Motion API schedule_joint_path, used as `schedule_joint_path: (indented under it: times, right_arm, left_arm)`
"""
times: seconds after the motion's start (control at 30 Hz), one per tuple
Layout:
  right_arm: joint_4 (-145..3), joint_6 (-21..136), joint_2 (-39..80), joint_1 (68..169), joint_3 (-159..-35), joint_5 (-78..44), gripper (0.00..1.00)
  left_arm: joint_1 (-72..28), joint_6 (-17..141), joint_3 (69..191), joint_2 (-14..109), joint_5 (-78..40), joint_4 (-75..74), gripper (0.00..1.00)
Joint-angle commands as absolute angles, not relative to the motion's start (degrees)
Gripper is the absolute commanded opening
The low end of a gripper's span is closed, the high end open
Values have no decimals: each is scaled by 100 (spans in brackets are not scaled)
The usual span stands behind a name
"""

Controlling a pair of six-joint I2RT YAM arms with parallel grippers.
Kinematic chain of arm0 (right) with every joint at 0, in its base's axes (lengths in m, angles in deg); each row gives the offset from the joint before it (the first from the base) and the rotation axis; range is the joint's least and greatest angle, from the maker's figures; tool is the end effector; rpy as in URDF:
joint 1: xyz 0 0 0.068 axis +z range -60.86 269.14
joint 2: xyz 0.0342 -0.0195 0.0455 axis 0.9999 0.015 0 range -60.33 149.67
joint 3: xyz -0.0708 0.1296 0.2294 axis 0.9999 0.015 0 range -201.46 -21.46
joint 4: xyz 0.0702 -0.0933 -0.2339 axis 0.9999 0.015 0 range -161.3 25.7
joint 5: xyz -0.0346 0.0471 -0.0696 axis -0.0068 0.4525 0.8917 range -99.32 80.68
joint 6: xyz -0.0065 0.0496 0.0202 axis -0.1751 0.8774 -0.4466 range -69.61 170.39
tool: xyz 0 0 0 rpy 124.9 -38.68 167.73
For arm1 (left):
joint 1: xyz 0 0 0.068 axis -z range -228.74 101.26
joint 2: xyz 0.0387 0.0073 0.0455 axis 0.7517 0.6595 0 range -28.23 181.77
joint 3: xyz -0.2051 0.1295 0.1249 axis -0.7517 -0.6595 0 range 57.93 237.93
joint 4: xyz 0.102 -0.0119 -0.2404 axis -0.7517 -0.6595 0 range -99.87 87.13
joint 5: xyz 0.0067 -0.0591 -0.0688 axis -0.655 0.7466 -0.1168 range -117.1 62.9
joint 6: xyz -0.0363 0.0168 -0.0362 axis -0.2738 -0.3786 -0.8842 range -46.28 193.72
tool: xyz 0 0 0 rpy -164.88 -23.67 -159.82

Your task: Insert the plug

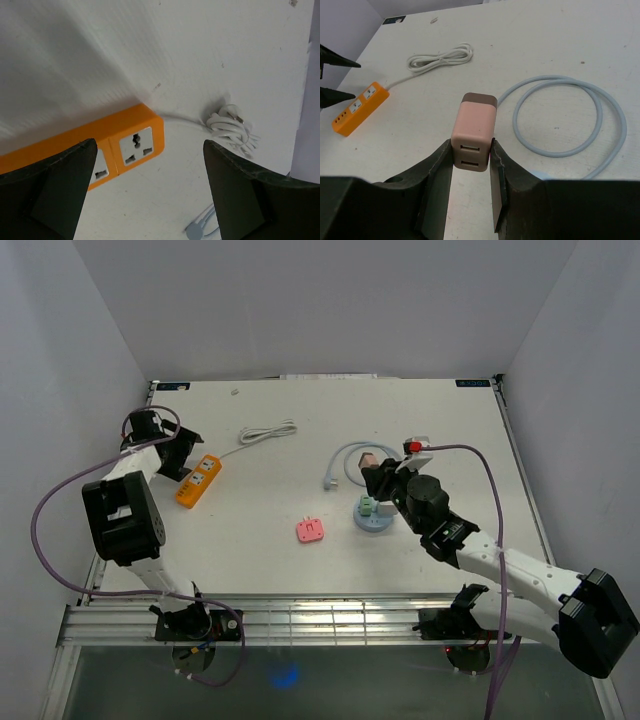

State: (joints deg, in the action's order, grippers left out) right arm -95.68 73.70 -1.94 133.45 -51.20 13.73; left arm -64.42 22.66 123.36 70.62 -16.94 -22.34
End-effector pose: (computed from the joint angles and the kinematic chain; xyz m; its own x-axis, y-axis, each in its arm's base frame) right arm 0.1757 0.1520 0.2656 -0.1927 0.3207 -0.9274 -0.3126 0.8758 0.3678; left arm 0.3520 0.0923 0.2025 -0.3552 -0.8950 -0.2698 -0.7001 0.4460 -0.5576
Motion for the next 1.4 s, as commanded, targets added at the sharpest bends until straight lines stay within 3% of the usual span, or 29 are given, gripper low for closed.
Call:
schedule_joint_path:
  times: [0.0,0.5,0.87,1.13,1.23,1.37]
  right_arm:
    - [-9468,7298,-65,13335,-5468,1029,8]
    - [-9503,7395,207,13326,-5564,440,8]
    - [-8133,7614,831,13291,-6812,-289,8]
    - [-7378,8071,1603,13264,-7480,-1413,8]
    - [-6773,8107,1972,13264,-7954,-1730,8]
    - [-5498,7835,2701,13282,-9348,-2231,8]
  left_arm:
    - [-6535,2547,12745,7344,-1418,-2089,98]
    - [-6667,2047,12105,8163,-205,-833,96]
    - [-5385,1388,10146,7259,-292,292,95]
    - [-3531,-396,8449,5677,-1215,986,95]
    - [-2950,-529,8509,5527,-1522,1013,95]
    - [-2922,-459,8649,5798,-1374,1048,95]
